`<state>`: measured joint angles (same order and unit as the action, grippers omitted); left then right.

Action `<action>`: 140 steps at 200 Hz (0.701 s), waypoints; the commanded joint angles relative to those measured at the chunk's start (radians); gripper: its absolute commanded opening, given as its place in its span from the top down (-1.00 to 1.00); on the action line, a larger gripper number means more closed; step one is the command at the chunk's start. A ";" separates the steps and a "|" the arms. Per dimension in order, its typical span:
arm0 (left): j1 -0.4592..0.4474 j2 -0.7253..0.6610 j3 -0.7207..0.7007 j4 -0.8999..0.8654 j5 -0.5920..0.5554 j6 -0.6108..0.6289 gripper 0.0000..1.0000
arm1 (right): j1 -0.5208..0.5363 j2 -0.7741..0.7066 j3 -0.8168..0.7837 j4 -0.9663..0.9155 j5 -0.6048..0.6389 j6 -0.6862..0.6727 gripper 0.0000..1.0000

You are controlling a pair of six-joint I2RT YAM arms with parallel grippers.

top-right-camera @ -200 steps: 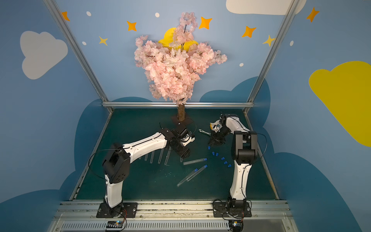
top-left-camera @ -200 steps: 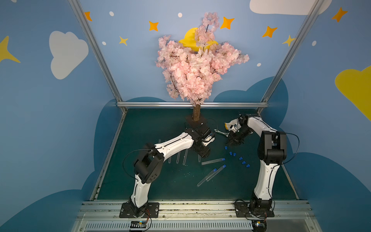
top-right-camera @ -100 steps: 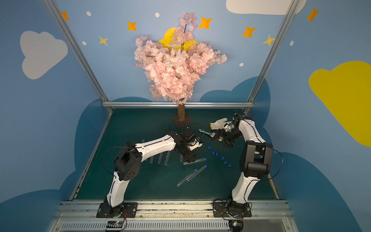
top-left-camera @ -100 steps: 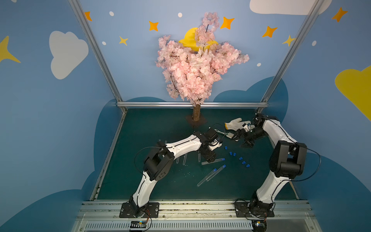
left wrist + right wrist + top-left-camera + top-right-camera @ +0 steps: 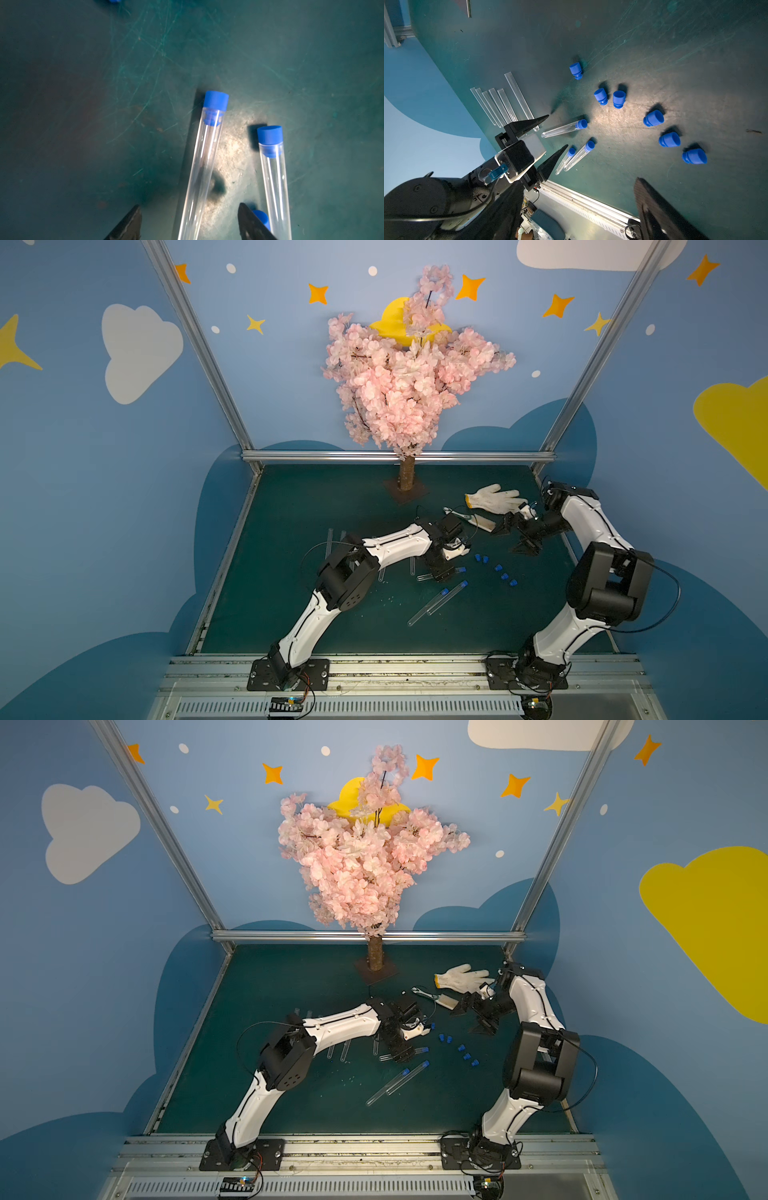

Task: Remove stoppers from test tubes
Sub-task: Pick up the test tube at the center of the board.

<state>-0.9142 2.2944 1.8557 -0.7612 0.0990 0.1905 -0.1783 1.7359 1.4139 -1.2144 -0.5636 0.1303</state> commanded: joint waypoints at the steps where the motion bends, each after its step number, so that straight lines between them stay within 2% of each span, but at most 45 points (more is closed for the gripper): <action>1: -0.009 0.052 0.054 -0.055 -0.045 0.027 -0.42 | -0.010 -0.040 0.002 -0.039 0.011 -0.020 -0.68; 25: -0.019 0.112 0.123 -0.102 -0.085 0.035 -0.34 | -0.021 -0.042 -0.020 -0.039 0.019 -0.027 -0.68; 70: -0.041 0.141 0.129 -0.111 -0.105 0.050 -0.15 | -0.050 -0.054 -0.037 -0.034 0.016 -0.031 -0.68; 116: -0.052 0.152 0.130 -0.122 -0.120 0.064 0.21 | -0.073 -0.058 -0.023 -0.031 0.013 -0.023 -0.70; 140: -0.052 0.156 0.139 -0.137 -0.127 0.062 0.33 | -0.084 -0.065 -0.025 -0.022 0.002 -0.014 -0.70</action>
<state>-0.9607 2.3898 2.0003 -0.8303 -0.0227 0.2409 -0.2489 1.7149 1.3823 -1.2274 -0.5579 0.1131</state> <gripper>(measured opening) 0.355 0.851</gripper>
